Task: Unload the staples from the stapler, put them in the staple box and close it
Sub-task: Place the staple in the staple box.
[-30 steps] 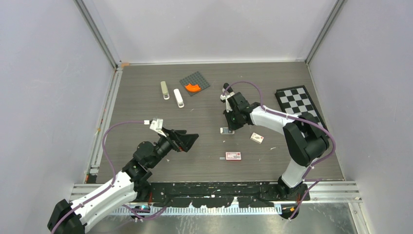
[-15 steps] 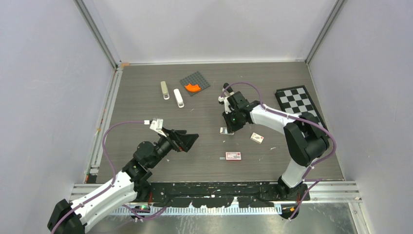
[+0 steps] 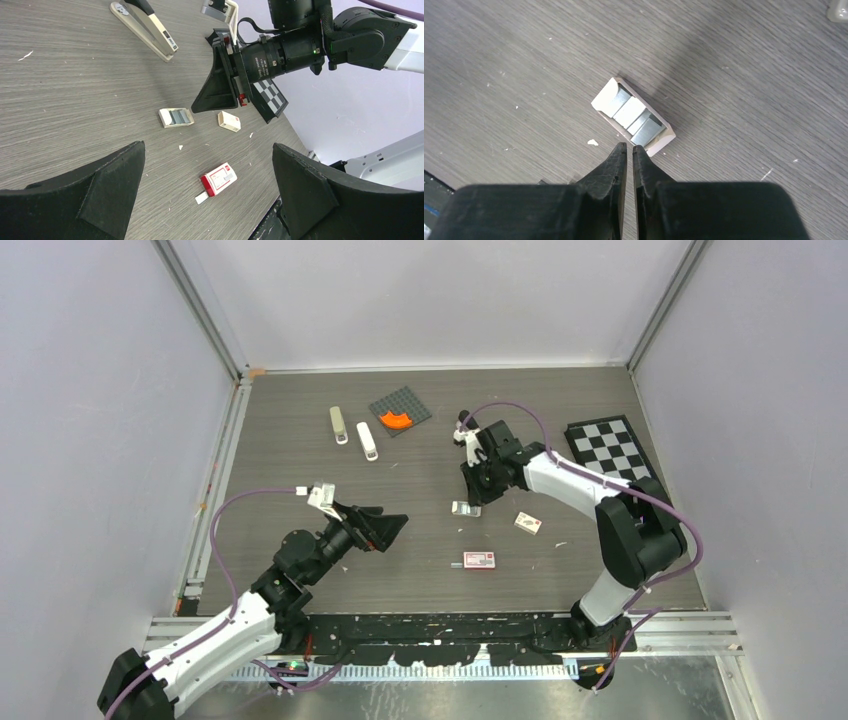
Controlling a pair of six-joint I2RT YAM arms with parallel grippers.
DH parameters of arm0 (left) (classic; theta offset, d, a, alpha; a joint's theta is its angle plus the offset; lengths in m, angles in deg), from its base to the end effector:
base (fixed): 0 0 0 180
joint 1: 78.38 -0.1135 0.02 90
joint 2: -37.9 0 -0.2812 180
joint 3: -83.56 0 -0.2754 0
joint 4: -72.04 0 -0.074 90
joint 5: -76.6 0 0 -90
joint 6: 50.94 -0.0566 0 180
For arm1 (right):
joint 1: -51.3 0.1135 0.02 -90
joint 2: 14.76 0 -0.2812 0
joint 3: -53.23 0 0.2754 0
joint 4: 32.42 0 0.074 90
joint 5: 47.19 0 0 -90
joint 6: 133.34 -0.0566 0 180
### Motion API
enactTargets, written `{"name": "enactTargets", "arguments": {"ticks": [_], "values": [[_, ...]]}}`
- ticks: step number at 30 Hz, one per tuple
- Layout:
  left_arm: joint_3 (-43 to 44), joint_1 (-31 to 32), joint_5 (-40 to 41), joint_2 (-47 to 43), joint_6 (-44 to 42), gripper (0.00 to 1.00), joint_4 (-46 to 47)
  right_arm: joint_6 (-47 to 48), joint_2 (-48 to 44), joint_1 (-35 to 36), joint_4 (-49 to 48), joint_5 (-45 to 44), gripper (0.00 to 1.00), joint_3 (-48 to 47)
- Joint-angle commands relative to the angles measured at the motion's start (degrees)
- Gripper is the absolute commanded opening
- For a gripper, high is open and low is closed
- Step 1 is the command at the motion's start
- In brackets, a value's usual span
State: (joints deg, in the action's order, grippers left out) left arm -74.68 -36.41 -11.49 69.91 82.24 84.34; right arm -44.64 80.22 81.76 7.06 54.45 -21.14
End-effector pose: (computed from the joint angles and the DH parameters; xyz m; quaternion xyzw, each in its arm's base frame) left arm 0.1374 -0.1210 0.2182 -0.0193 0.6941 -0.4783 0.5377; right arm 0.3103 0.1958 0.1845 -0.2673 0.9236 0.1645 0.2201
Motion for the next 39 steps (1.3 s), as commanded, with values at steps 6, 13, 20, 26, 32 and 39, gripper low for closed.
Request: {"name": "enactTargets", "arguments": {"ticks": [6, 13, 20, 26, 32, 39], "values": [[-0.4, -0.1, -1.5, 1.5, -0.2, 1.0, 2.7, 15.3, -4.9, -2.7, 9.7, 18.5, 0.16, -6.3], [4.6, -0.1, -14.7, 9.9, -3.8, 0.96, -0.2, 27.1, -10.9, -9.0, 20.1, 32.6, 0.38, -7.7], [12.7, 0.2, -25.0, 18.9, -10.0, 0.86, -11.7, 31.8, -15.3, -13.4, 23.6, 37.2, 0.51, -7.4], [19.2, 6.1, -16.7, 21.5, -19.2, 0.86, -26.8, 32.8, -16.0, -16.3, 24.8, 38.4, 0.51, -7.6], [22.3, 13.0, -9.5, 26.1, -26.7, 0.88, -30.4, 33.7, -16.8, -17.2, 25.5, 39.4, 0.51, -7.7], [22.7, 13.2, -15.7, 31.7, -32.4, 0.89, -24.6, 34.3, -17.3, -18.1, 25.9, 40.1, 0.51, -7.7]]}}
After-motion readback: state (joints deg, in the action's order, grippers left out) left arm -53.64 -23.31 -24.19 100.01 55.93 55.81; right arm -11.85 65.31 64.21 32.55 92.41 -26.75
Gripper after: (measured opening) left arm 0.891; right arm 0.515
